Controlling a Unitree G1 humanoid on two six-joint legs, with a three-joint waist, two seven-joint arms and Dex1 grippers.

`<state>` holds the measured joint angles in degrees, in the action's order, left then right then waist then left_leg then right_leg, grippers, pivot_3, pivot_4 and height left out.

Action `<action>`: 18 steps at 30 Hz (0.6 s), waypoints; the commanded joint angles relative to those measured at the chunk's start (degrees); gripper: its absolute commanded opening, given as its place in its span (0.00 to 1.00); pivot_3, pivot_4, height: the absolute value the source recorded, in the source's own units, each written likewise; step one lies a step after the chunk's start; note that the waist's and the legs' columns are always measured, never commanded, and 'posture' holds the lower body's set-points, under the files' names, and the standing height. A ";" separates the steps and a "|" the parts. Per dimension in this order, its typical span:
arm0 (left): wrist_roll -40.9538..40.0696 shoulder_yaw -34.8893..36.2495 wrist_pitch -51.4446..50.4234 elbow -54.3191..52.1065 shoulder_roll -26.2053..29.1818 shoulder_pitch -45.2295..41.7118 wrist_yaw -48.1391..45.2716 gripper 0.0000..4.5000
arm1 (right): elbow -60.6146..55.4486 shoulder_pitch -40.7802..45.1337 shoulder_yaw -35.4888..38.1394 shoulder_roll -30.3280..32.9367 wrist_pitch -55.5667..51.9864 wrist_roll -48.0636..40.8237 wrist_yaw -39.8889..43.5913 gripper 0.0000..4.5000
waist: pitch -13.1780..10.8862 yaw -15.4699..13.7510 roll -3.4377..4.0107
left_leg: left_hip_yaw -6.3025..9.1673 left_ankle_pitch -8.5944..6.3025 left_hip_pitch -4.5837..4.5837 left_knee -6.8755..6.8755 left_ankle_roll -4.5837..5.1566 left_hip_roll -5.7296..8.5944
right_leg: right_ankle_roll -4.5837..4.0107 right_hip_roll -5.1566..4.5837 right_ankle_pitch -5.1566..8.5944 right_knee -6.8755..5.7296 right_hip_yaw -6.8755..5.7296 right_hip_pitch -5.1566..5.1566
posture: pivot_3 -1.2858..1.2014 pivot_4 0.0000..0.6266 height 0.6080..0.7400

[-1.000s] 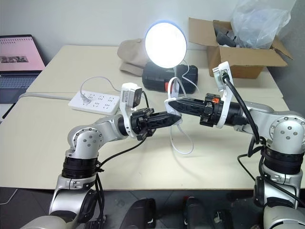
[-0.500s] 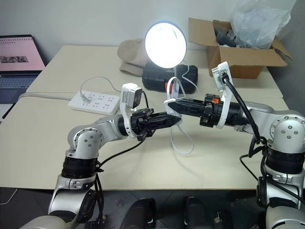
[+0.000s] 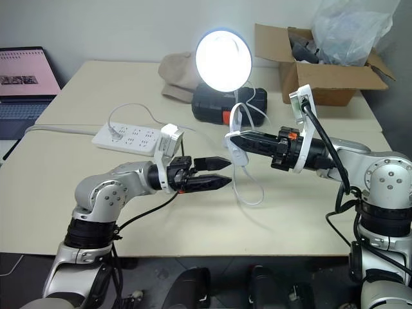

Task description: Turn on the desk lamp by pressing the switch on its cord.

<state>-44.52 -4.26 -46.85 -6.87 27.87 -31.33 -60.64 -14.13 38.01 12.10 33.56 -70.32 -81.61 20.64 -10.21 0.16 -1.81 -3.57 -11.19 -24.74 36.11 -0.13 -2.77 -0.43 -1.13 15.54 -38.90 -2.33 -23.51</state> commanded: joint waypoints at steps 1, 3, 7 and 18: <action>6.12 -0.76 7.85 -4.98 3.81 1.24 -2.05 1.00 | 0.60 -1.49 0.30 0.29 1.57 2.15 -2.45 0.09 | 0.00 -0.05 0.00 | -0.01 0.00 0.00 0.00 0.00 0.01 | 0.00 -0.01 0.00 0.01 0.01 0.00 | 0.52 0.24 1.00; 7.71 0.04 9.88 -6.72 6.09 2.43 -2.31 1.00 | 1.71 -2.39 -0.77 -0.38 2.01 5.36 -5.00 0.09 | 0.00 -0.03 0.00 | -0.03 0.00 -0.01 0.00 0.00 0.01 | 0.00 -0.03 0.00 0.03 0.02 0.00 | 0.52 0.24 1.00; 10.65 0.53 12.95 -9.09 9.73 4.82 -2.40 1.00 | 3.90 -2.49 -2.65 -2.41 3.02 10.86 -8.59 0.09 | 0.00 0.07 0.00 | -0.03 0.00 0.00 -0.03 0.00 -0.01 | 0.00 -0.02 0.00 0.03 0.03 -0.03 | 0.52 0.24 1.00; 13.90 0.94 15.98 -11.90 12.45 9.18 0.09 1.00 | 17.31 2.22 -8.92 -10.54 9.66 32.11 -13.51 0.09 | -0.03 -0.14 0.04 | -0.06 0.00 -0.05 -0.02 0.00 0.00 | 0.00 -0.02 0.00 0.03 0.04 -0.08 | 0.52 0.24 1.00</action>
<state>-30.68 -4.56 -31.99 -16.47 40.45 -21.87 -61.35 2.87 38.89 2.63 23.55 -62.13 -52.04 7.40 -10.24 0.02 -1.77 -3.63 -11.19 -24.78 36.08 -0.12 -2.77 -0.42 -1.15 15.54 -38.87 -2.29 -23.59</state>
